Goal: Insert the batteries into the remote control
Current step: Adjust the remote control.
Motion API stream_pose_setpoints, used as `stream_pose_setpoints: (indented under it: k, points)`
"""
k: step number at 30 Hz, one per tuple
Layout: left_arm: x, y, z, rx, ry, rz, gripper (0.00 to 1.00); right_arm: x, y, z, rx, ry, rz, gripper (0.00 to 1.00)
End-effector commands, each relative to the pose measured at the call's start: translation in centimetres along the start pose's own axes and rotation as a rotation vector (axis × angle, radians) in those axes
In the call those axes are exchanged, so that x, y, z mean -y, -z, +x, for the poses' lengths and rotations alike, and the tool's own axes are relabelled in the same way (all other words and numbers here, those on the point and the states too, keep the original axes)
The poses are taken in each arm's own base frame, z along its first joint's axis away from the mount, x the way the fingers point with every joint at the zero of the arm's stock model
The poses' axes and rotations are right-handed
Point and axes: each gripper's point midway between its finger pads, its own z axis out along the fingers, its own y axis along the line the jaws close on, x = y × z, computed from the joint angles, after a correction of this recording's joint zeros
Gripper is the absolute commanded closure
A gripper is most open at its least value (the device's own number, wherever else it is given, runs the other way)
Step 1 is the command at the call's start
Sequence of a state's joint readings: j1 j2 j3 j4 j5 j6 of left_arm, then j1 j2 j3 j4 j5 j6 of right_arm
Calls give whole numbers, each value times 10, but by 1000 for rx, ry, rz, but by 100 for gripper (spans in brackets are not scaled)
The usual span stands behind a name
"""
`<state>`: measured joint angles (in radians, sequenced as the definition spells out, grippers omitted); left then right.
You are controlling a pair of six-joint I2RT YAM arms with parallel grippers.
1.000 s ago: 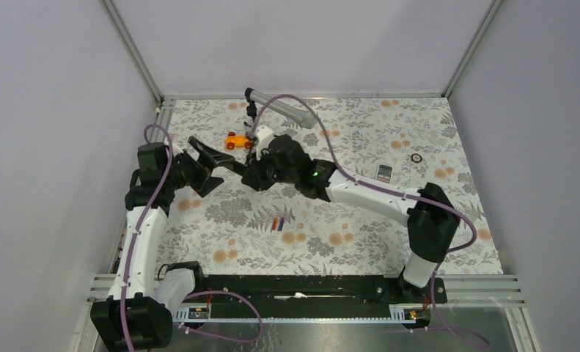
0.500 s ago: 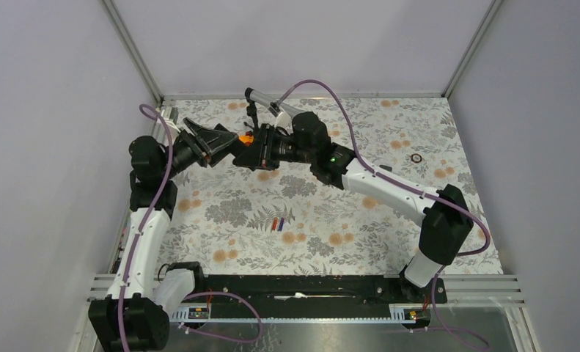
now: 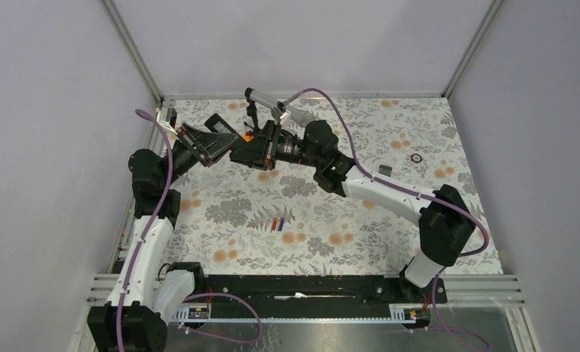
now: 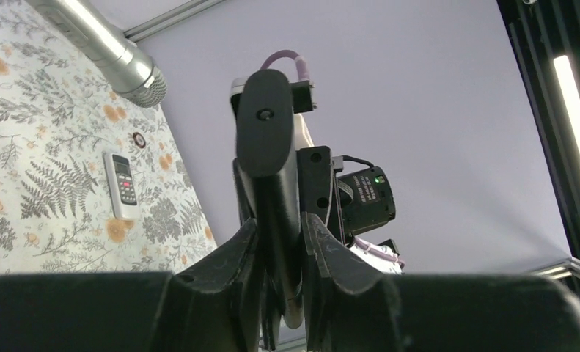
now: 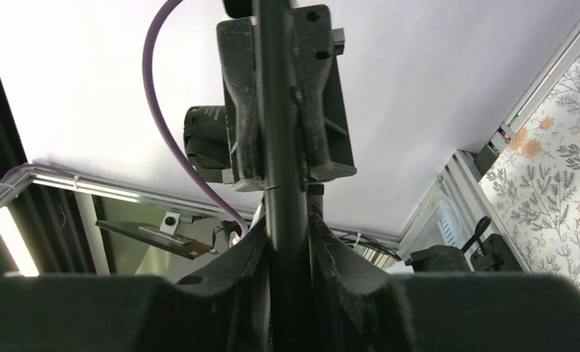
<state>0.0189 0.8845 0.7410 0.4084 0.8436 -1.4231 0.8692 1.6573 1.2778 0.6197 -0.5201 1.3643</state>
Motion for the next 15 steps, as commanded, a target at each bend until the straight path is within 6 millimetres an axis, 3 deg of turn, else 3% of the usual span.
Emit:
stream_pose_setpoints:
  k: [1,3,6,10,15]
  points:
    - [34,3,-2,32,-120,138,100,-28,13,2,-13,31,-64,54]
    - [34,2,-2,19,-128,140,100,-24,19,0,9,80,-38,30]
    - [35,3,3,-11,-159,142,100,-25,29,-10,61,169,-22,17]
    - [33,4,7,-30,-170,136,100,-35,32,-22,91,218,-56,17]
    - [36,4,8,-34,-175,144,100,-38,22,-14,6,202,-130,34]
